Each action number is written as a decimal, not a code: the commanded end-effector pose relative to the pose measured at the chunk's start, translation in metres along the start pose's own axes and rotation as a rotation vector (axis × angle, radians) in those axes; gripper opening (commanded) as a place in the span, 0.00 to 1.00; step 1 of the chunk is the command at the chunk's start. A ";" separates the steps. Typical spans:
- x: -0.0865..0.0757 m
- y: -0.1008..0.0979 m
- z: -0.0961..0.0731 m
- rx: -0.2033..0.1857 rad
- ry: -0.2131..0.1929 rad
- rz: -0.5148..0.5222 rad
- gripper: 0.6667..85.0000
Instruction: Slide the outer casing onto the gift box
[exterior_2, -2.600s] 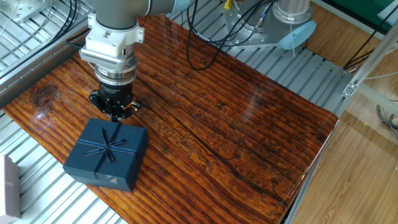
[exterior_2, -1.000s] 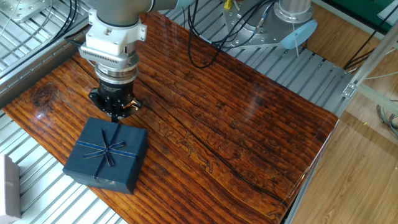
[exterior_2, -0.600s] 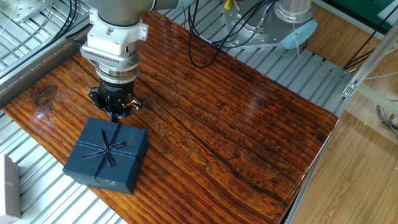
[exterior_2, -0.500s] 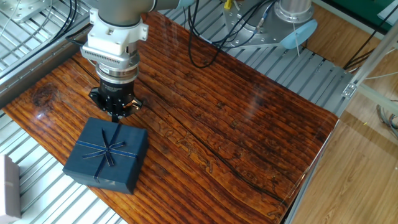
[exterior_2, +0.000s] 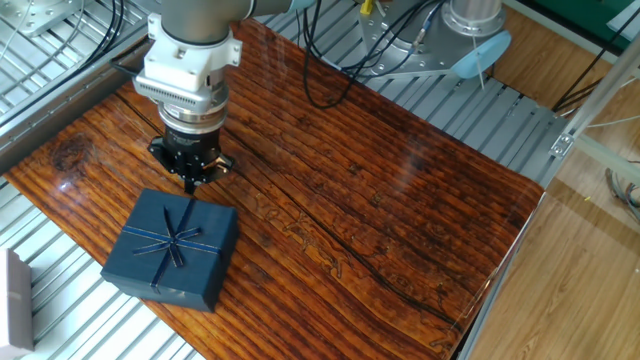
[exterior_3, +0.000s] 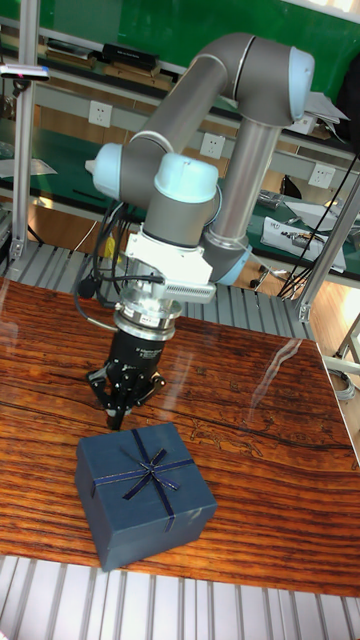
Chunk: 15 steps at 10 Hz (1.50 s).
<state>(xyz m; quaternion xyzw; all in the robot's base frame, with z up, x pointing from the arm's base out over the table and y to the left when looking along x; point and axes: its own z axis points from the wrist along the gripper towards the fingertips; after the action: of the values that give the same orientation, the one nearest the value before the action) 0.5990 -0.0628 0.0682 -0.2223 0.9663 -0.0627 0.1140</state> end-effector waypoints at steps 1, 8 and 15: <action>0.016 -0.001 -0.008 0.009 0.059 0.002 0.00; 0.015 -0.019 -0.023 0.096 0.073 -0.055 0.00; -0.009 -0.028 -0.030 0.138 -0.006 -0.054 0.00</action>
<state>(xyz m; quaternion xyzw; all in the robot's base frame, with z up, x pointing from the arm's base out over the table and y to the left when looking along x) 0.6031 -0.0825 0.0990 -0.2433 0.9543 -0.1308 0.1142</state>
